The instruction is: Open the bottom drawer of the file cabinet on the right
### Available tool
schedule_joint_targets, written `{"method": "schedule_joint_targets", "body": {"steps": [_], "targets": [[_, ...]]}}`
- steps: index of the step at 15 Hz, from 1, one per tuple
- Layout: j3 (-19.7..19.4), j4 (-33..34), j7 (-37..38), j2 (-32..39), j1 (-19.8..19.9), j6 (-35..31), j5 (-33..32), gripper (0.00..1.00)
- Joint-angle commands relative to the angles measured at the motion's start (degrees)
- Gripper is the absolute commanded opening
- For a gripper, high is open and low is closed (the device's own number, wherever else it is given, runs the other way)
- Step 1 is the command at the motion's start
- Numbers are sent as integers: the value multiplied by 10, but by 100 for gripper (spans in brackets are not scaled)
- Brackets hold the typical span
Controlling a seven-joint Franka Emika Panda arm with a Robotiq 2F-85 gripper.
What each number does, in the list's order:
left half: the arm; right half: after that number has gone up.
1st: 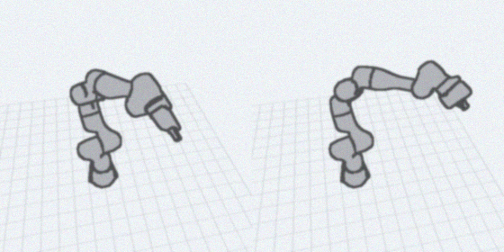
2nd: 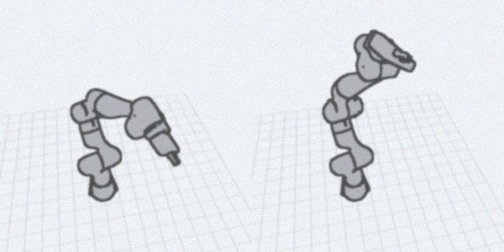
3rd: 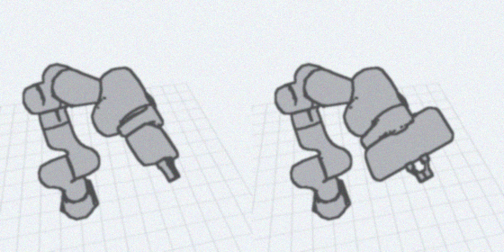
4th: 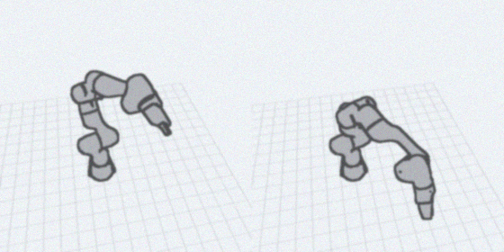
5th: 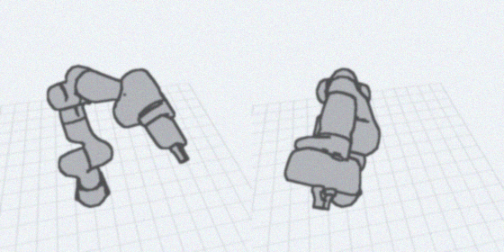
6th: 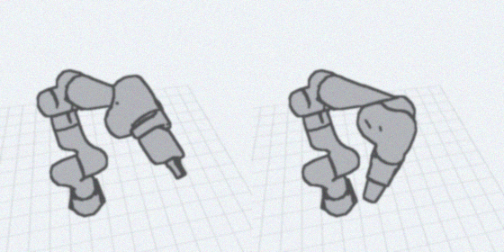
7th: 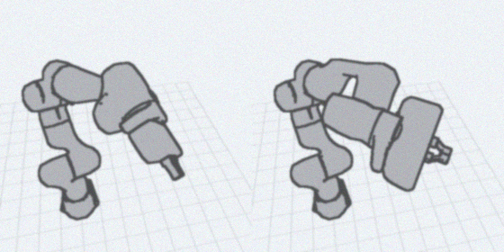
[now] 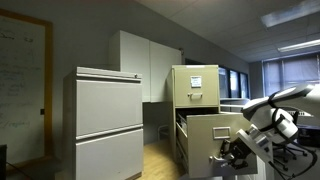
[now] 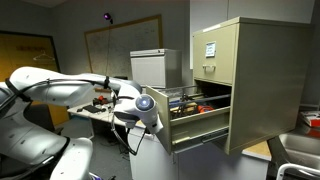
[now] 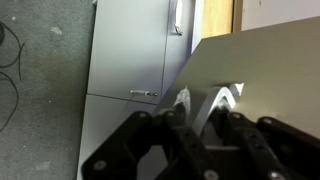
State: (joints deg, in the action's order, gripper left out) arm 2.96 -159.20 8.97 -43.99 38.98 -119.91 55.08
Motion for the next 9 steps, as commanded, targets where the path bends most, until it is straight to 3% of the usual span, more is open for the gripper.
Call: {"method": "schedule_joint_targets", "body": {"steps": [1, 9], "targets": [[31, -3, 35, -33, 35, 117, -31, 9], [63, -6, -8, -58, 98, 169, -7, 5]]}}
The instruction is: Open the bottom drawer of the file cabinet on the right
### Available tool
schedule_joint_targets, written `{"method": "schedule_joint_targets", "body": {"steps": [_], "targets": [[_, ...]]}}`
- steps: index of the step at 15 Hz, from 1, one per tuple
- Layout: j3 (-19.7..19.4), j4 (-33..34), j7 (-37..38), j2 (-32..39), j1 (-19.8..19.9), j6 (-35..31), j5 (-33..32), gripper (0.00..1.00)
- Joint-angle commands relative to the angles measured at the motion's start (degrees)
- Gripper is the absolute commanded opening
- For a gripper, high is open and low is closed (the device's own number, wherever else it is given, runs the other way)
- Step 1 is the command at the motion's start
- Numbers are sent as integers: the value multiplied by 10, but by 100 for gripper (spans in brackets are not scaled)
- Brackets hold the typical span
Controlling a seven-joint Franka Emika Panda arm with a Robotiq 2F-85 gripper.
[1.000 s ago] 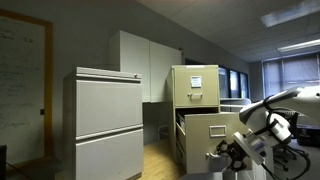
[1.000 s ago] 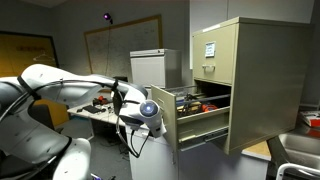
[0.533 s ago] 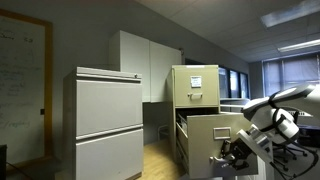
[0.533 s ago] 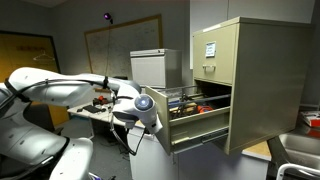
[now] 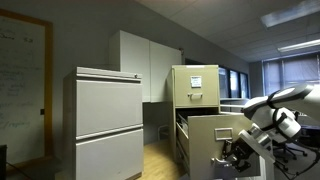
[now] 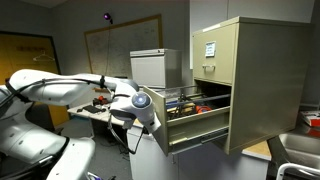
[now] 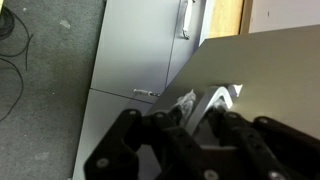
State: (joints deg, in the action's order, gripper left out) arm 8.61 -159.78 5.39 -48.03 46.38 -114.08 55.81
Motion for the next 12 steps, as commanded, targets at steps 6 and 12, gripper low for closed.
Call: {"method": "schedule_joint_targets", "body": {"steps": [6, 12], "targets": [[24, 0, 7, -20, 60, 134, 7, 4], [73, -1, 21, -88, 121, 112, 26, 69]]}}
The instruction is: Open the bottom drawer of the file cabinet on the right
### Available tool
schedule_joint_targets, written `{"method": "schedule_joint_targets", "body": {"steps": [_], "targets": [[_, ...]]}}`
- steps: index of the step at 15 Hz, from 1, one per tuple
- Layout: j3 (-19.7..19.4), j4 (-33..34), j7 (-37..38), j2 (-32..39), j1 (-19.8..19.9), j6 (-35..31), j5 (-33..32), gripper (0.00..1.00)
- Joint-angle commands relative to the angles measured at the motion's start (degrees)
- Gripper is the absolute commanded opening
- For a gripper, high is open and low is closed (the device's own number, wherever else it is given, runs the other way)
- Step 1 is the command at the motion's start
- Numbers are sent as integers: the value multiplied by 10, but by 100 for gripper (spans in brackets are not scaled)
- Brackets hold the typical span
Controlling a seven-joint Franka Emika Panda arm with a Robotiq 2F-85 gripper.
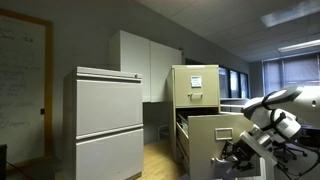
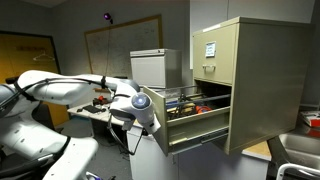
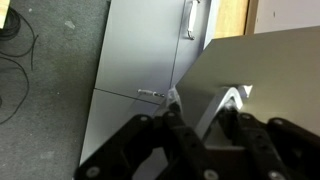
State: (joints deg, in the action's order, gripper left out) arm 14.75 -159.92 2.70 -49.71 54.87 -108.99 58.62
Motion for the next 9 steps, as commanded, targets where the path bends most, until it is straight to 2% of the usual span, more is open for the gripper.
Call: {"method": "schedule_joint_targets", "body": {"steps": [1, 5, 8, 9], "targets": [[18, -2, 39, -86, 43, 59, 8, 73], [46, 1, 70, -173, 75, 82, -2, 100], [40, 11, 103, -264, 89, 142, -42, 100], [21, -16, 118, -298, 56, 154, -68, 100]]}}
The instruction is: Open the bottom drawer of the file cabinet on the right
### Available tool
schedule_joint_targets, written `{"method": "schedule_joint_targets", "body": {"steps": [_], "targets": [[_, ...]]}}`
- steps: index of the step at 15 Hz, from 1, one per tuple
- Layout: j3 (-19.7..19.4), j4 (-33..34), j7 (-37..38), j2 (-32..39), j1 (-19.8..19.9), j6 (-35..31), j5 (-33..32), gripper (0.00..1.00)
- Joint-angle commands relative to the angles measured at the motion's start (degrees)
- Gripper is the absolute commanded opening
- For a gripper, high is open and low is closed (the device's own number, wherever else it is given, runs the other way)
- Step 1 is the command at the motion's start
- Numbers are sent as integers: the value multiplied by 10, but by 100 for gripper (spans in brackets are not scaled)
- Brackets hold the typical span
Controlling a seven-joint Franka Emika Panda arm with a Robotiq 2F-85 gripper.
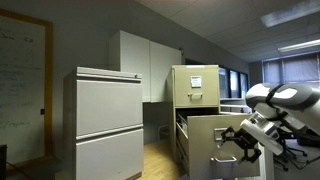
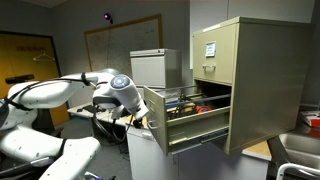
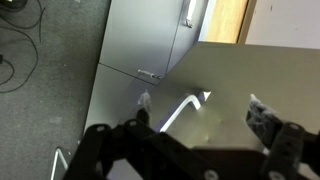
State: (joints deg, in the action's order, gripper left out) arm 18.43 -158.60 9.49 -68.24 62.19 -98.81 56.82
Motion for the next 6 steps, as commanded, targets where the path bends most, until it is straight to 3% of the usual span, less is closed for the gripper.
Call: {"method": "schedule_joint_targets", "body": {"steps": [1, 4, 5, 6], "targets": [[-22, -16, 50, -136, -9, 116, -70, 100], [-54, -2, 37, -191, -31, 274, -112, 100], [-62, -16, 28, -214, -49, 306, -123, 100], [-72, -3, 25, -165, -95, 289, -154, 100]]}}
